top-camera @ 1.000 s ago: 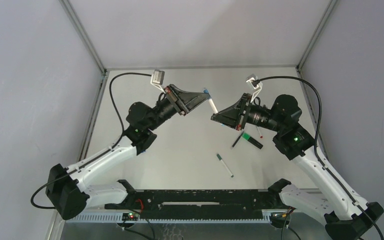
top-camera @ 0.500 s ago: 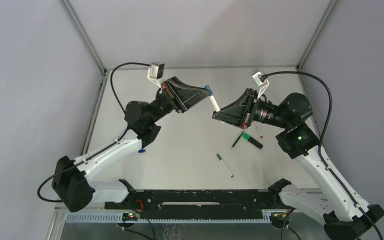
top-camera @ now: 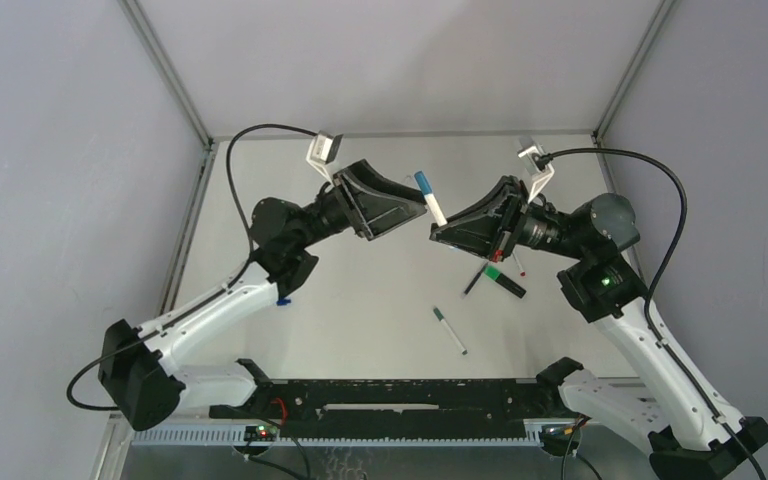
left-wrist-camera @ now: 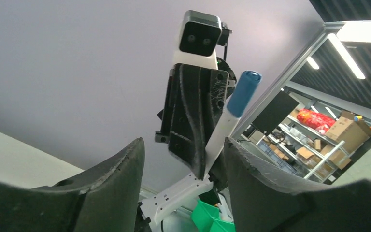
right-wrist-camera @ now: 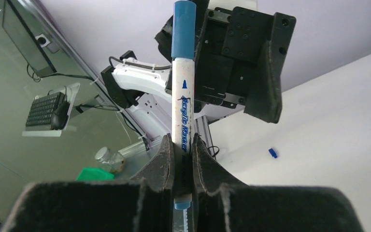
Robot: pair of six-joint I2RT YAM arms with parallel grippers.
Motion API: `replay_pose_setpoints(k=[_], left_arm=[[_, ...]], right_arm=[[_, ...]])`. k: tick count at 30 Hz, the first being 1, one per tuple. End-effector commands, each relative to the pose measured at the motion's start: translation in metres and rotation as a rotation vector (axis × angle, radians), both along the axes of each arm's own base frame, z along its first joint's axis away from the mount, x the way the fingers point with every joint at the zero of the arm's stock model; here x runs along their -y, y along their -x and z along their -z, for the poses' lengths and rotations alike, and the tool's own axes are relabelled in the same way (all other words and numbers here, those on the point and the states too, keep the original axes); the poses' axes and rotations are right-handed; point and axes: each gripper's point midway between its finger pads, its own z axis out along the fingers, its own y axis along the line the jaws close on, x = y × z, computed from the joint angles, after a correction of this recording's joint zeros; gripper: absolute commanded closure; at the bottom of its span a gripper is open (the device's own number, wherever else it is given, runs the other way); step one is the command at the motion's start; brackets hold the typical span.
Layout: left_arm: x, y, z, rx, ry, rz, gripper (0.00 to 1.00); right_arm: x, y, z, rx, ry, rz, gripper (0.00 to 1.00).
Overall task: Insert the pens into the pen caps
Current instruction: Insert the pen cap onto the pen, then press the pen cap onto the pen.
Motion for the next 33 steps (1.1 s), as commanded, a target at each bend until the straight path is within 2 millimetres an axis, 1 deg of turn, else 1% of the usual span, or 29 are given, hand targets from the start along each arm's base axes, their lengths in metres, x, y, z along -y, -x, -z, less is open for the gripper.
replay_pose_setpoints(k=[1, 3, 5, 7, 9, 10, 12, 17, 19, 21, 27, 33], left_arm=[[-0.016, 0.009, 0.000, 0.103, -0.030, -0.050, 0.34], [-0.024, 0.013, -0.004, 0.142, -0.020, -0.076, 0.32], [-0.033, 0.014, -0.013, 0.167, 0.006, -0.125, 0.26], [-0.044, 0.015, -0.027, 0.197, 0.046, -0.187, 0.15], [-0.055, 0.021, -0.044, 0.248, 0.085, -0.225, 0.02], [-0.058, 0.024, -0.051, 0.270, 0.099, -0.234, 0.00], [-0.062, 0.029, -0.066, 0.300, 0.124, -0.239, 0.00], [-0.054, 0.031, -0.092, 0.323, 0.149, -0.193, 0.00], [-0.050, 0.024, -0.095, 0.314, 0.157, -0.218, 0.00], [-0.045, 0.023, -0.097, 0.324, 0.159, -0.226, 0.01], [-0.030, 0.026, -0.099, 0.334, 0.154, -0.182, 0.17], [-0.025, 0.036, -0.100, 0.347, 0.174, -0.127, 0.25]], right_arm=[[0.011, 0.021, -0.034, 0.173, -0.064, -0.021, 1.00], [0.012, 0.026, -0.033, 0.206, -0.055, -0.039, 1.00], [0.013, 0.029, -0.029, 0.238, -0.041, -0.059, 1.00], [0.014, 0.032, -0.023, 0.259, -0.025, -0.076, 1.00], [0.014, 0.033, -0.018, 0.263, -0.013, -0.085, 1.00], [0.014, 0.033, -0.016, 0.262, -0.010, -0.087, 1.00], [0.014, 0.033, -0.013, 0.255, -0.006, -0.090, 1.00], [0.013, 0.035, -0.006, 0.233, 0.002, -0.107, 1.00], [0.012, 0.036, -0.005, 0.230, 0.006, -0.114, 1.00], [0.011, 0.036, -0.002, 0.222, 0.011, -0.117, 1.00], [0.008, 0.033, 0.002, 0.197, 0.016, -0.118, 1.00], [0.007, 0.027, 0.003, 0.171, 0.012, -0.106, 1.00]])
